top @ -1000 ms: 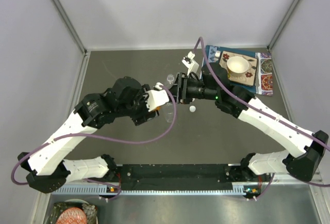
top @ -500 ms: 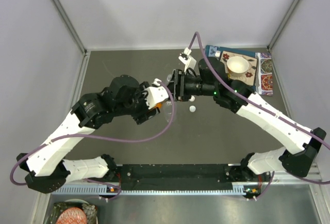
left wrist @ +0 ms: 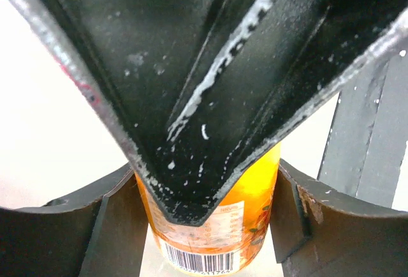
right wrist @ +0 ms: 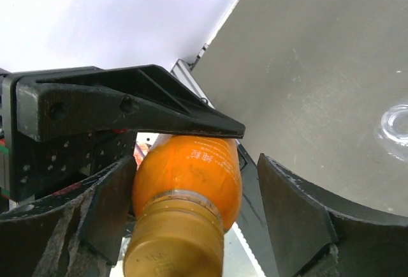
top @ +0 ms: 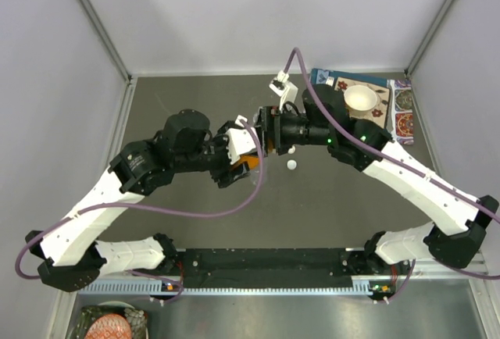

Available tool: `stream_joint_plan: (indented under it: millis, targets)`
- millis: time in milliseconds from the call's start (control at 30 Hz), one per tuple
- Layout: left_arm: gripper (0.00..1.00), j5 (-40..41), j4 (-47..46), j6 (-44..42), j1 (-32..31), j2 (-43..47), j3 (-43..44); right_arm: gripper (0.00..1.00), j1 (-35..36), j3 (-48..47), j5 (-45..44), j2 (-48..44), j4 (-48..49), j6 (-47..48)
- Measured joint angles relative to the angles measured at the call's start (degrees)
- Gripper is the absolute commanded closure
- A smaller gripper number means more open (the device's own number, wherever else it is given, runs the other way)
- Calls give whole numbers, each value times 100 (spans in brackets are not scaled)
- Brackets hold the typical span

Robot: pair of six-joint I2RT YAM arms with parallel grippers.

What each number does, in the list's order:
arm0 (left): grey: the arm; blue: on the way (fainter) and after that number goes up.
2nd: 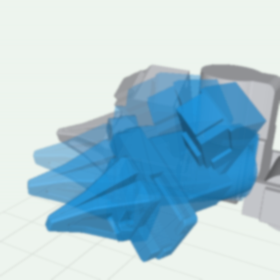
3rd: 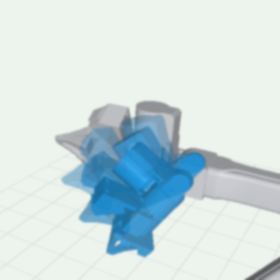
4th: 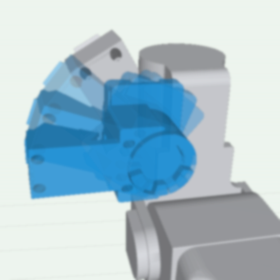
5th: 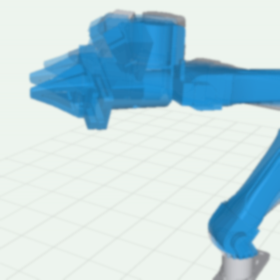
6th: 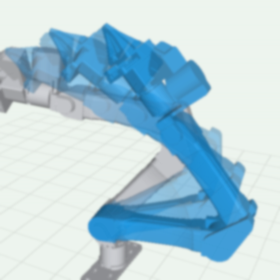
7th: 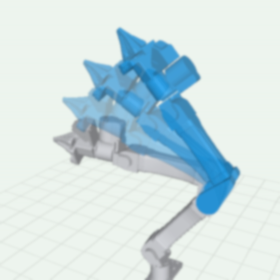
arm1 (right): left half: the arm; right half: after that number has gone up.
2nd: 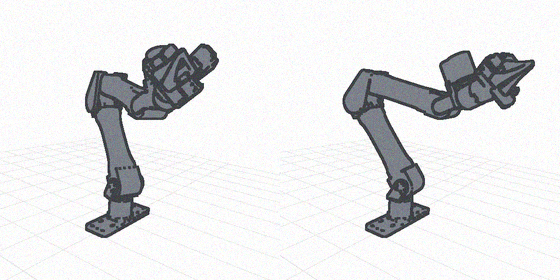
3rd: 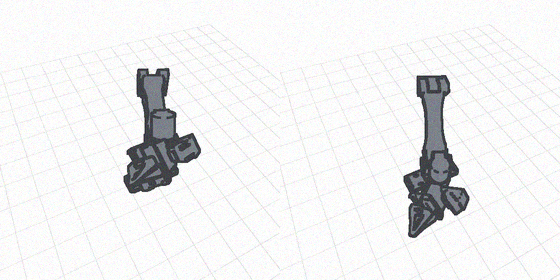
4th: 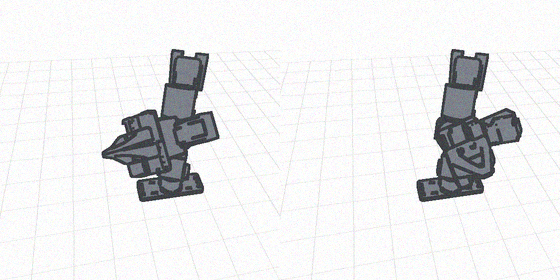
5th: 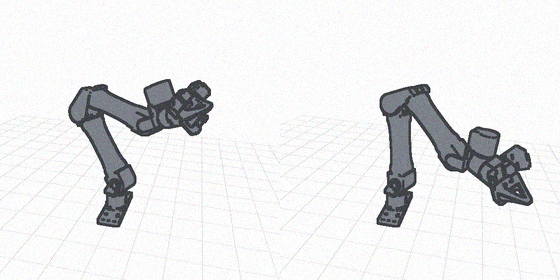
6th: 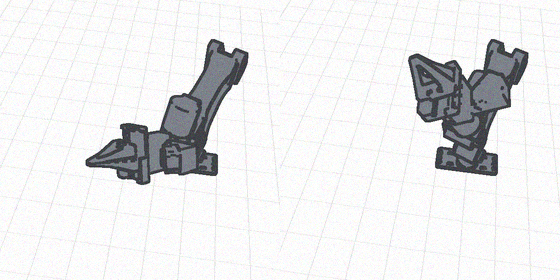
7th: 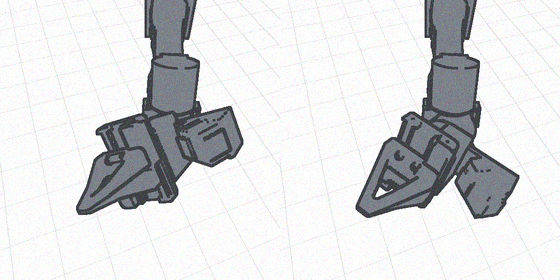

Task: Screw on the bottle caps
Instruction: Screw the bottle cap onto the plastic bottle.

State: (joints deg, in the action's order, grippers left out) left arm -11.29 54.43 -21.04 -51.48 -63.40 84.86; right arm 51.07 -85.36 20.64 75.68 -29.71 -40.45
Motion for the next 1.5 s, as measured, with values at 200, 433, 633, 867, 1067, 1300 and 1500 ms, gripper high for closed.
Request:
stream_joint_plan:
  millis: [200,433,633,867,1067,1300,1500]
  targets:
    - [92,-251,-977,15,-44,387,-435,8,-186,-389,-205,-332,-435,557]
    - [96,-413,-1606,389,-39,1650,-1746,3,-527,-1287,-826,-1014,-811,1523]
    - [100,-1263,-2131,1274,544,1657,-2044,5,-549,-1652,-535,-1276,-623,2441]
    - [100,-2909,-3565,2577,1172,1029,-2293,10,-1123,-643,1158,-1567,87,3392]
    - [100,-4297,-5213,3399,1558,444,-2304,10,-2107,-313,3351,-1141,1770,2675]
    - [100,-5064,-6041,3438,1733,365,-2304,9,-2142,-173,4752,-654,4308,1025]
    - [100,-5510,-6638,3292,1803,348,-2304,11,-2149,483,5215,-212,7270,-1113]
